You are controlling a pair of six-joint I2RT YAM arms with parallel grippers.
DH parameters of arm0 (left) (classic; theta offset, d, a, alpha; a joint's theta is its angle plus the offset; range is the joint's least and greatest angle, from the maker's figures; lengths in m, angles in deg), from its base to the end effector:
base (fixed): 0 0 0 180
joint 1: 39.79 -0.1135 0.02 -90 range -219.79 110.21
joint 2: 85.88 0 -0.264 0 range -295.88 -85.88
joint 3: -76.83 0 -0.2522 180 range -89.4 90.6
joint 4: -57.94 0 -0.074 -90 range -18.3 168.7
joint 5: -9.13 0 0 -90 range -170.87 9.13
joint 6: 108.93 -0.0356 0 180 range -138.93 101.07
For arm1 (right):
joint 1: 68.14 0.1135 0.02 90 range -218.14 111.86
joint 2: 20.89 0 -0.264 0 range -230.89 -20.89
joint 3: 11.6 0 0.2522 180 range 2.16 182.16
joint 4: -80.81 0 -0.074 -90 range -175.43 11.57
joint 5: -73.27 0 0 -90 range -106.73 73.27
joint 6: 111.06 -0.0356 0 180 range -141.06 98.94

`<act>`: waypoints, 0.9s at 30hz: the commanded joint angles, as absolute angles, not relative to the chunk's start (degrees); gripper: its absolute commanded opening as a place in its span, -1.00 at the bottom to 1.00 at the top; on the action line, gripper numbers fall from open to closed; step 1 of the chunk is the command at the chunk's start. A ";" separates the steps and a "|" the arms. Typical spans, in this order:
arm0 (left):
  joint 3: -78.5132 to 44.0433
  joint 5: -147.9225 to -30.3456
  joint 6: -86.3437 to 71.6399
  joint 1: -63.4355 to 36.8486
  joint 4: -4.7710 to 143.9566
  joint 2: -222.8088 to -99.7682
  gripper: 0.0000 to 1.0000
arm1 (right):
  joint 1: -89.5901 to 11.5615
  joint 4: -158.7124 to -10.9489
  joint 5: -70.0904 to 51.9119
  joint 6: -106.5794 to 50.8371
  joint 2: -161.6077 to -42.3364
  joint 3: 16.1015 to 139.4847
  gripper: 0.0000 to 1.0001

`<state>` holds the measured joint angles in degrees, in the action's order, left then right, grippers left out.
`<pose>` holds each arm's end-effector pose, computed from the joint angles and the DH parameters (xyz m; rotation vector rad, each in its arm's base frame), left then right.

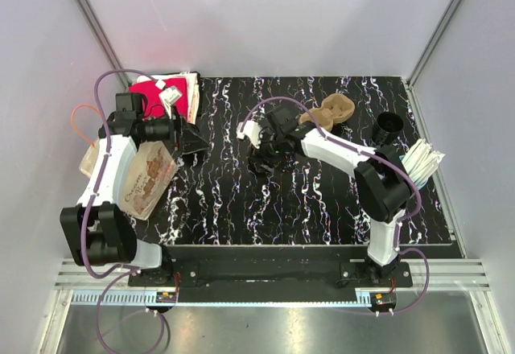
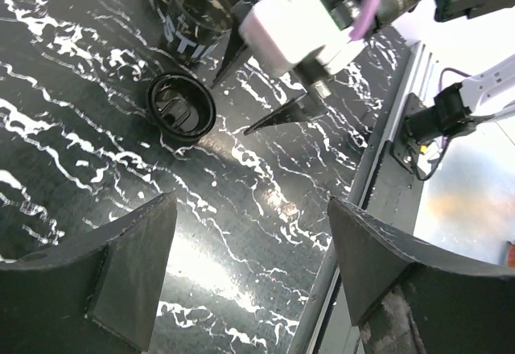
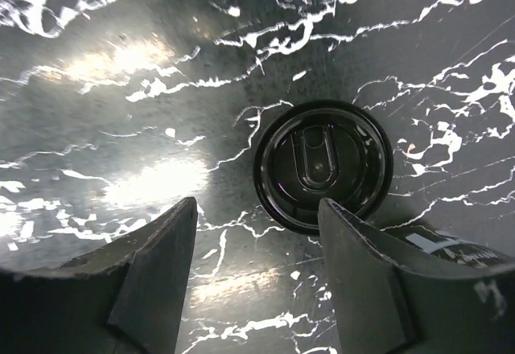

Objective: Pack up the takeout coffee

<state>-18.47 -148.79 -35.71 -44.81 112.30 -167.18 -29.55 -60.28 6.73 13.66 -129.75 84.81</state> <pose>0.2886 -0.0078 0.3215 0.6813 1.9445 -1.1910 0.3180 0.2719 0.2256 -1.5938 1.8452 0.5334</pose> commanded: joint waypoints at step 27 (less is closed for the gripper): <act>-13.73 -155.49 -35.28 -44.01 109.14 -164.63 0.75 | -26.74 -63.80 -3.81 18.67 -140.51 87.68 0.10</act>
